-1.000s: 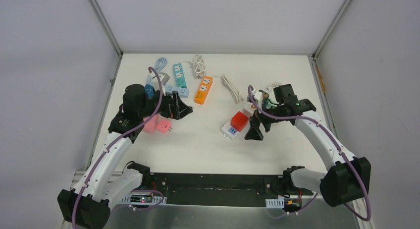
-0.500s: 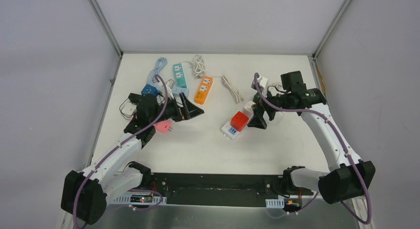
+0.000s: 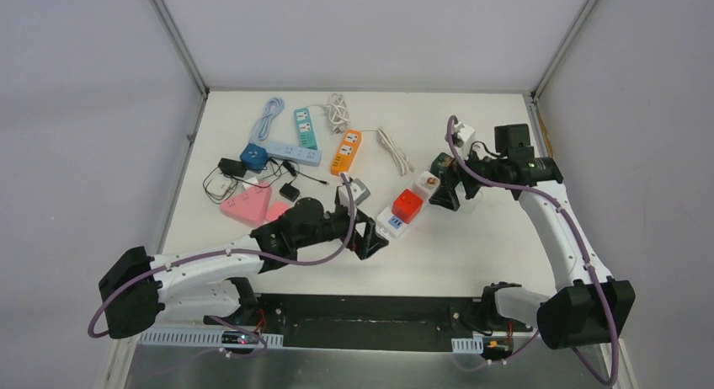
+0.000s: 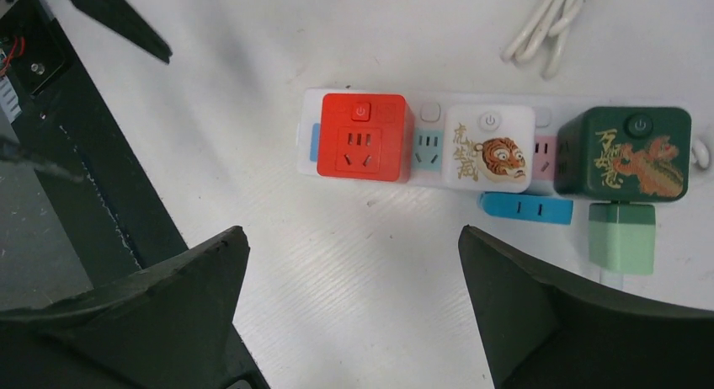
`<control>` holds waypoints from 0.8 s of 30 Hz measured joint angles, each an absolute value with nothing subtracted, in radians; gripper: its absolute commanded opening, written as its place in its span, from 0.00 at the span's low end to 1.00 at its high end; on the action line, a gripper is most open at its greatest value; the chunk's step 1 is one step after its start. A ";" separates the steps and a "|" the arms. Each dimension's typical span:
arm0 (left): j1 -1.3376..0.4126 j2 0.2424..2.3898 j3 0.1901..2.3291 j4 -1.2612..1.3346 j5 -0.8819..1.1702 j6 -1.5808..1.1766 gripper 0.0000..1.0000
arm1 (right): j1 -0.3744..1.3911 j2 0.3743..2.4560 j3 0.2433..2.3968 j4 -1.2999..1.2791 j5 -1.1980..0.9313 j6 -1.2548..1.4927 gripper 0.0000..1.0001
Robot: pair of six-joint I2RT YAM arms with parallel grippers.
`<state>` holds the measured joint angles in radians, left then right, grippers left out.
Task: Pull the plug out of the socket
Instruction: Remove the plug from the socket.
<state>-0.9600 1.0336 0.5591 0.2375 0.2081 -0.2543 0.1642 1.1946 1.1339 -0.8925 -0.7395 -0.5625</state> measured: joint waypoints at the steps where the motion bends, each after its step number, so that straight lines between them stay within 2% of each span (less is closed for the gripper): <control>1: -0.997 1.048 0.554 0.256 0.185 -0.218 0.99 | 0.155 1.193 1.122 -0.884 -0.739 -0.554 1.00; 5: -1.081 1.114 0.551 0.326 0.101 -0.117 0.99 | 0.131 1.191 1.098 -0.860 -0.719 -0.525 1.00; 11: -1.094 1.214 0.568 0.357 -0.021 -0.097 0.99 | 0.114 1.198 1.098 -0.820 -0.659 -0.474 1.00; 24: -1.121 1.544 0.936 0.162 -0.210 -0.143 0.99 | 0.017 1.216 1.075 -0.723 -0.589 -0.311 1.00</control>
<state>-1.1206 1.5436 0.9363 0.1616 -0.2104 -0.1429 0.0166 1.2163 1.0748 -0.7231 -0.5888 -0.3107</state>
